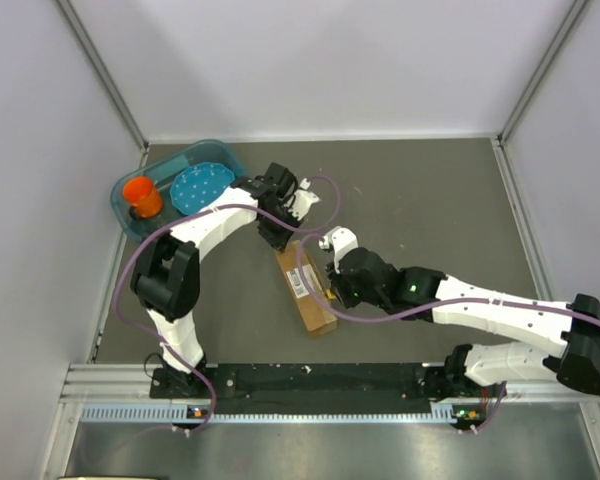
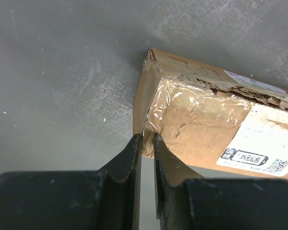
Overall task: Unpack the express box
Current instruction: Cut the express box at the center of the board.
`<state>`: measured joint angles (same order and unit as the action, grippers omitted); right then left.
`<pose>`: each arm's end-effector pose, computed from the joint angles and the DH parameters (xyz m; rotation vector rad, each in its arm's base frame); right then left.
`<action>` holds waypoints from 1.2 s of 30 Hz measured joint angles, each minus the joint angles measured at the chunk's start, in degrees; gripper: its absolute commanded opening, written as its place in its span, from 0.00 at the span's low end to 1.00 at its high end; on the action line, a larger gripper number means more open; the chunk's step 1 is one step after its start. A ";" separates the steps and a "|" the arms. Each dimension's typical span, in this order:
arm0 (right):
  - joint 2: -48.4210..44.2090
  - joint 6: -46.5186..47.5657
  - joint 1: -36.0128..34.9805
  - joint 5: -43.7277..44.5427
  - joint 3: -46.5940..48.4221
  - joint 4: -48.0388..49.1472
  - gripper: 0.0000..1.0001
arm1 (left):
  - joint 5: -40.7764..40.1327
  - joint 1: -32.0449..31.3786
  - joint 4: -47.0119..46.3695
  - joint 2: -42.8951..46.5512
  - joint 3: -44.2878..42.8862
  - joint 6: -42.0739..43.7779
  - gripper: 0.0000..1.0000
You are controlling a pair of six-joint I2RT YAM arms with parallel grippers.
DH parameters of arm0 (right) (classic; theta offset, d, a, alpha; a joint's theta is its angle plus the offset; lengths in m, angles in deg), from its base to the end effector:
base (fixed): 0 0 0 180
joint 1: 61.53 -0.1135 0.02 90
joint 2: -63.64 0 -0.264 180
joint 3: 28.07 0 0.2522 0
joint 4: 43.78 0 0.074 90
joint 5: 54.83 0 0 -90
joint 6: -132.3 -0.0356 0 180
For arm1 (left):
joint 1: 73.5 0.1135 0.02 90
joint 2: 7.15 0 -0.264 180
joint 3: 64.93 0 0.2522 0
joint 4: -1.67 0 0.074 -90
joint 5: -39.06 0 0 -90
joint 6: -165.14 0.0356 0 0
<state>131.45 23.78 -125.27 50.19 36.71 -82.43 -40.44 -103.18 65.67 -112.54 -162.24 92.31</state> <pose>0.1203 0.2229 0.2725 -0.7605 2.1807 0.4513 0.3211 -0.1905 0.2289 1.1647 2.5850 -0.3077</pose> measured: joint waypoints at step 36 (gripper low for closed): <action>-1.31 -1.97 -3.56 -2.14 4.02 -13.97 0.00 | -1.14 -0.81 -0.04 0.00 -0.04 -0.55 0.00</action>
<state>130.14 21.81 -128.84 48.05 40.73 -96.40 -41.57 -103.98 65.63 -112.54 -162.29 91.77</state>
